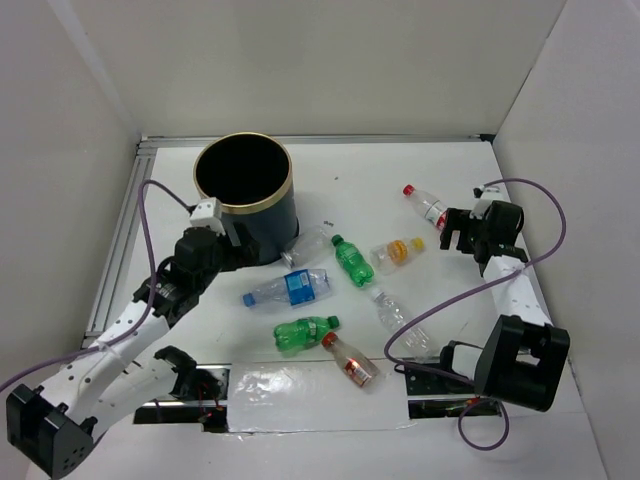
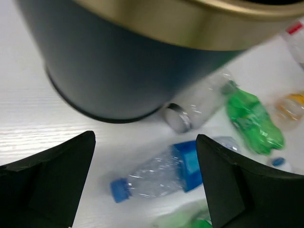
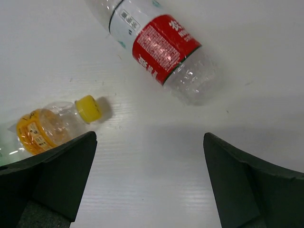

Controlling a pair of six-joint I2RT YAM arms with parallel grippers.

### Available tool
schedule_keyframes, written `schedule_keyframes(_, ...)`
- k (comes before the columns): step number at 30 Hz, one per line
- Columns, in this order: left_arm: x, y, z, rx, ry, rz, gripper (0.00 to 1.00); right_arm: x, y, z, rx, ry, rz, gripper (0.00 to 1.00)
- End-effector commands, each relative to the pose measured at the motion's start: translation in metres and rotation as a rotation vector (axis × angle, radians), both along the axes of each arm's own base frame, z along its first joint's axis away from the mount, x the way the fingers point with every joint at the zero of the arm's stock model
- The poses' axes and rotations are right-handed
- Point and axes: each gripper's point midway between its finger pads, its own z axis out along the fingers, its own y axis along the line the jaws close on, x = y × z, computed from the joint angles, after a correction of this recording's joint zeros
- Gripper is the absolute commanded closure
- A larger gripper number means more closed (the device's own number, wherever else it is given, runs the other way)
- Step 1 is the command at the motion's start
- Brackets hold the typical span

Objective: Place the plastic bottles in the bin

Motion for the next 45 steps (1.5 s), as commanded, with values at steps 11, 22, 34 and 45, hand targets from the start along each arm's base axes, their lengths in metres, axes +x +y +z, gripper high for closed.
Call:
schedule_keyframes(11, -0.026, -0.078, -0.010, 0.168, 0.090, -0.441, 0.00, -0.008, 0.018, -0.006, 0.020, 0.037, 0.146, 0.00)
schedule_keyframes(22, -0.006, -0.128, -0.060, 0.434, 0.164, -0.663, 0.10, -0.014, 0.037, 0.002, 0.030, -0.012, 0.299, 0.30)
schedule_keyframes(34, -0.013, -0.154, -0.140, 0.585, 0.316, -0.867, 0.12, -0.018, 0.046, -0.001, 0.040, -0.008, 0.368, 0.08)
schedule_keyframes(45, -0.038, -0.187, -0.048, 0.457, 0.149, -0.950, 1.00, -0.031, 0.091, 0.009, 0.081, -0.065, 0.646, 0.57)
